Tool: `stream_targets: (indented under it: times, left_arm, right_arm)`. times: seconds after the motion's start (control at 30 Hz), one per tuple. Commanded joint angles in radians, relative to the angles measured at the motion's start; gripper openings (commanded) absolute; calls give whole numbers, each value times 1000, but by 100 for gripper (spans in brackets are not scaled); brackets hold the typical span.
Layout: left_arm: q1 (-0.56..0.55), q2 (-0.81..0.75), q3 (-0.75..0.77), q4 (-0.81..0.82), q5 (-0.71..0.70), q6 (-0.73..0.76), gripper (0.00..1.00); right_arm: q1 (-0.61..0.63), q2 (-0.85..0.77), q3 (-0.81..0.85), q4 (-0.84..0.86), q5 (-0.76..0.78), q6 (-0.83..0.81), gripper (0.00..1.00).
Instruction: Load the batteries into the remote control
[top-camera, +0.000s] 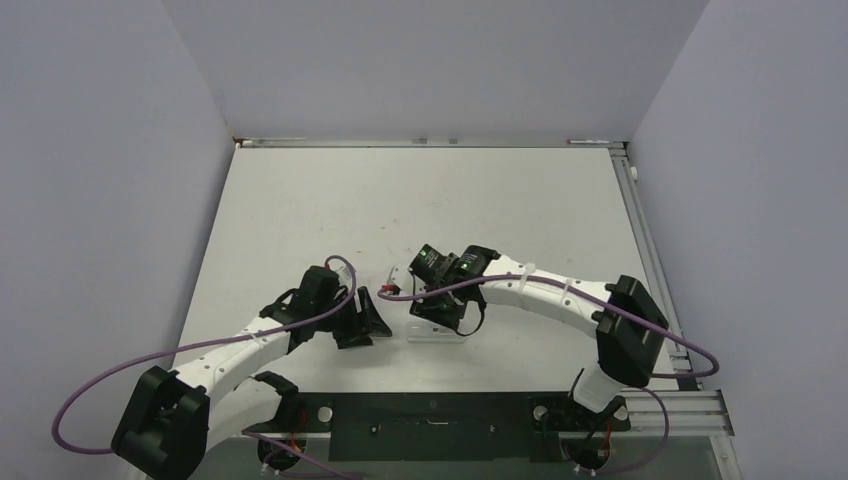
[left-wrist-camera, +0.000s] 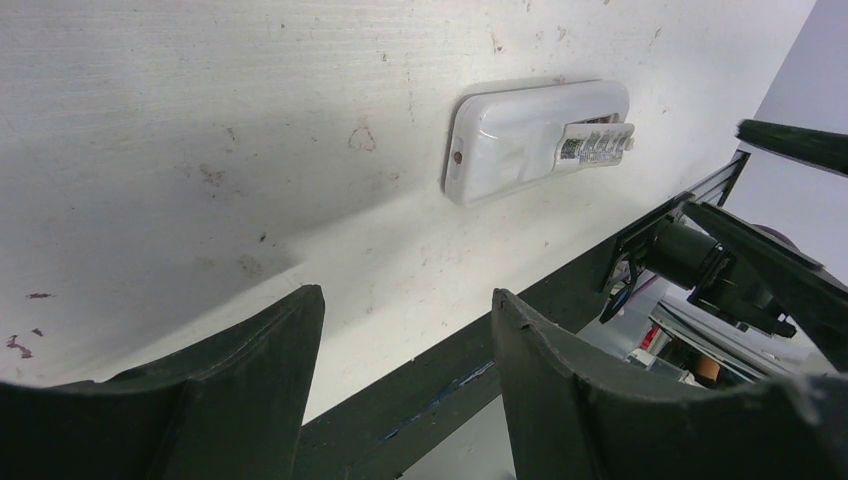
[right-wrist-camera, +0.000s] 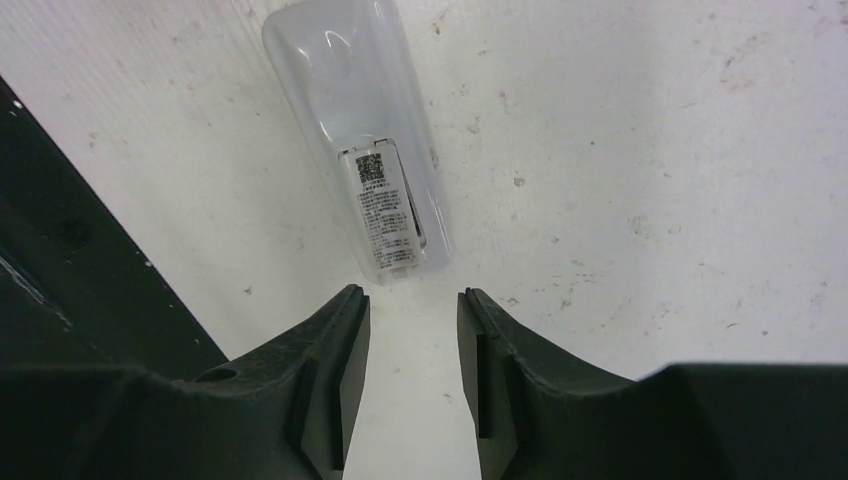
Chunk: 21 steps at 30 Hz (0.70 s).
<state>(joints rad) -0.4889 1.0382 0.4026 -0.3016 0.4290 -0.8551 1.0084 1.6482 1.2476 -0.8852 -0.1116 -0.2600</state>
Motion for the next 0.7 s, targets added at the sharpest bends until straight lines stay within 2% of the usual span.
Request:
stream_targets:
  times: [0.0, 0.27, 0.4, 0.67]
  left_arm:
    - [6, 18, 22, 56, 26, 10, 59]
    - [0, 108, 80, 72, 19, 30, 59]
    - [-7, 159, 119, 71, 1, 49, 59]
    - [-45, 265, 178, 79, -8, 62, 59]
  right_arm:
    - [-6, -107, -44, 64, 48, 172, 38]
    - [-10, -198, -120, 119, 194, 613, 35]
    - [-4, -252, -194, 180, 257, 783, 36]
    - [-4, -269, -289, 240, 293, 939, 34]
